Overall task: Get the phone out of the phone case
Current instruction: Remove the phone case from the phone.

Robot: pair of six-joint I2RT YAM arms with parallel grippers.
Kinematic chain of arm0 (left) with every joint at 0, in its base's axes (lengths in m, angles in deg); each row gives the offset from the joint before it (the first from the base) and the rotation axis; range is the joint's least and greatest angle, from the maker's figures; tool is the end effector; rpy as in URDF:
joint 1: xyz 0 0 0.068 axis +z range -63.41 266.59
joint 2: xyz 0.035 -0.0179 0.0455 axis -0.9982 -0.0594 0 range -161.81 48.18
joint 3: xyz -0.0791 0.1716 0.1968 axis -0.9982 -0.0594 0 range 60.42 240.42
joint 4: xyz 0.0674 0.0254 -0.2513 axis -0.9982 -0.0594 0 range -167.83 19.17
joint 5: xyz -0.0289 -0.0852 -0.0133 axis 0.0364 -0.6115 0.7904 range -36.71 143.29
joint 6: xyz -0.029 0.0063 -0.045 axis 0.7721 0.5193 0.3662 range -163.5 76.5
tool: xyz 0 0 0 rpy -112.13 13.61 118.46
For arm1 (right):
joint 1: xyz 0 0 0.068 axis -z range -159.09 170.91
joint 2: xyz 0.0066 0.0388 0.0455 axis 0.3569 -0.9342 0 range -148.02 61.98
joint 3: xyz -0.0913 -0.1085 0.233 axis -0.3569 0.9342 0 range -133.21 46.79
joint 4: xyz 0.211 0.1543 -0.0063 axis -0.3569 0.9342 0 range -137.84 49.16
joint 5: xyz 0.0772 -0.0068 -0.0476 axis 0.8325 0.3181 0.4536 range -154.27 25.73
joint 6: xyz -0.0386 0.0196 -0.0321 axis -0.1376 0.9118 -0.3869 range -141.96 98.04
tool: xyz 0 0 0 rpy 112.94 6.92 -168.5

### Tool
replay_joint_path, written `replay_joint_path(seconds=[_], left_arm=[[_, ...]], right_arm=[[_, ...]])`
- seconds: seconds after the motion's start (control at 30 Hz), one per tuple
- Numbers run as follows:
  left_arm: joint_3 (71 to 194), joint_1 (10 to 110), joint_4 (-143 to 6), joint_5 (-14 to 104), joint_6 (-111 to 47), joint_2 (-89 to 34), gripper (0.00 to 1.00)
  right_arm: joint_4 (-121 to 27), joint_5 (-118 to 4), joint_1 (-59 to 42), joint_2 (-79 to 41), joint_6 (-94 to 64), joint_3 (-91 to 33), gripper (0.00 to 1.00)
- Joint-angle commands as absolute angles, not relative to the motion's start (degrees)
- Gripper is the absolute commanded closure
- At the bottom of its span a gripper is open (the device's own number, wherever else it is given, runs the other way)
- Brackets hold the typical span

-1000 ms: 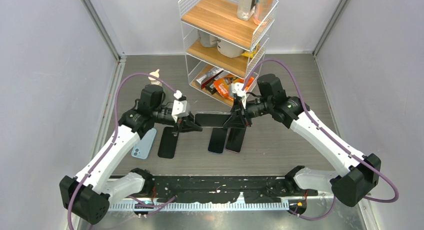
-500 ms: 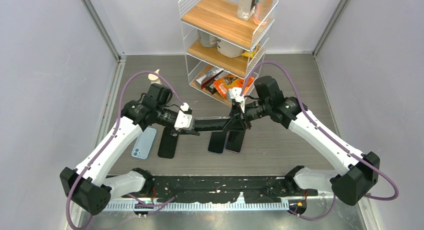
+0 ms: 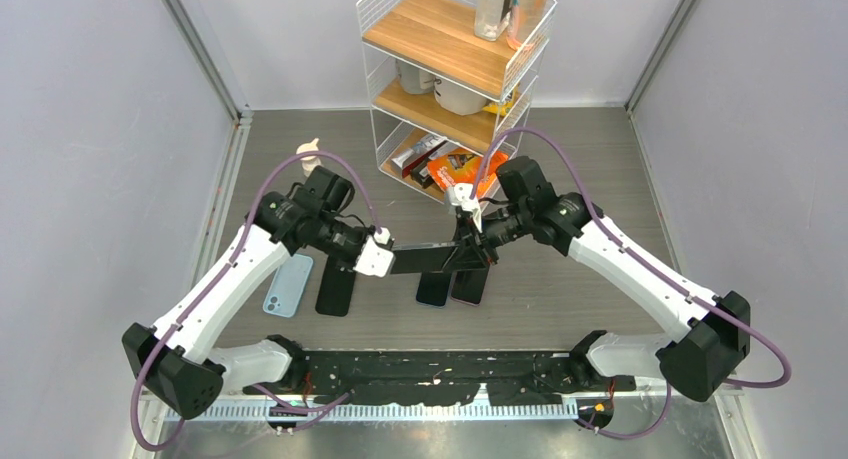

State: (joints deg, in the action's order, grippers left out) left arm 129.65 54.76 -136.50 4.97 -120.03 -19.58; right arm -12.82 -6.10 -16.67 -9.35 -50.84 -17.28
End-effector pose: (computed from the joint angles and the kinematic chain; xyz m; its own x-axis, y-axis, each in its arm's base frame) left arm 0.1610 -0.1313 0.3362 0.4314 0.4934 -0.7553 0.8899 -0.3702 0.2665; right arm 0.1835 0.1794 0.3297 -0.0708 -0.3759 -0.9239 -0.9754 -0.1679 0.1430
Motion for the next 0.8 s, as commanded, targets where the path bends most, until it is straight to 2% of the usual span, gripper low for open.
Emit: replay_joint_path(seconds=[0.0,0.43,0.77], left_arm=[[132.9,53.8,-126.6,6.7,-125.5,-19.4,1.00],[131.2,53.6,-110.3,12.4,-104.6,-17.9,1.00],[129.1,53.7,-103.3,19.7,-102.2,-17.6,1.00]], right_arm=[[-13.0,4.1,-19.6,-10.1,-49.0,-19.6,0.94],[-10.8,3.8,-22.0,-12.4,-51.0,-19.8,0.94],[-8.4,3.2,-23.8,-13.8,-53.1,-20.5,0.94]])
